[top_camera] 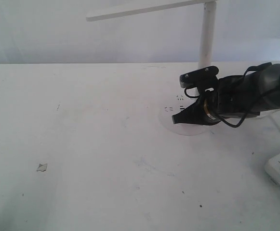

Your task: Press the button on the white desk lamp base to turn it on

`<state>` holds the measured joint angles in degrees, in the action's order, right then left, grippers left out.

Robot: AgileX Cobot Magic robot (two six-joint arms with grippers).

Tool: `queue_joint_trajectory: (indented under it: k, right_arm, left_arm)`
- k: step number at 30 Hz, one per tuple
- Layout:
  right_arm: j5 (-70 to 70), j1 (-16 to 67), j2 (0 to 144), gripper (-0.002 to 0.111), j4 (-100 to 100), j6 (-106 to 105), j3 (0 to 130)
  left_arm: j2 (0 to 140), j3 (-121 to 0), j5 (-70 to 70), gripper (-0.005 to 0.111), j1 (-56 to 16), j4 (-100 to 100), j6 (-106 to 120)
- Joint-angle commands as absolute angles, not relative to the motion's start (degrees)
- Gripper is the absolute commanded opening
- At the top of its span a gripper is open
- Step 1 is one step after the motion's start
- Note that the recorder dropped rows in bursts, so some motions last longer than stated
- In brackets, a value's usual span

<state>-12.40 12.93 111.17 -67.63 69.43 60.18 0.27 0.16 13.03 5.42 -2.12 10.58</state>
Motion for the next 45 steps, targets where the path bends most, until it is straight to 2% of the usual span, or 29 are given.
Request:
queue_joint_trajectory:
  k: [1,31,45]
  right_arm:
    - [-14.9,12.6,112.9,0.0,-65.6,69.3,59.1]
    - [-8.1,12.6,117.5,0.0,-53.6,69.4,56.6]
    - [-6.6,12.6,109.5,0.0,-58.2,69.2,56.6]
  left_arm:
    - [0.0,0.0,12.9,0.001,5.6,-2.4,10.5]
    - [0.0,0.0,12.9,0.001,5.6,-2.4,10.5]
    - [0.0,0.0,12.9,0.001,5.6,-2.4,10.5]
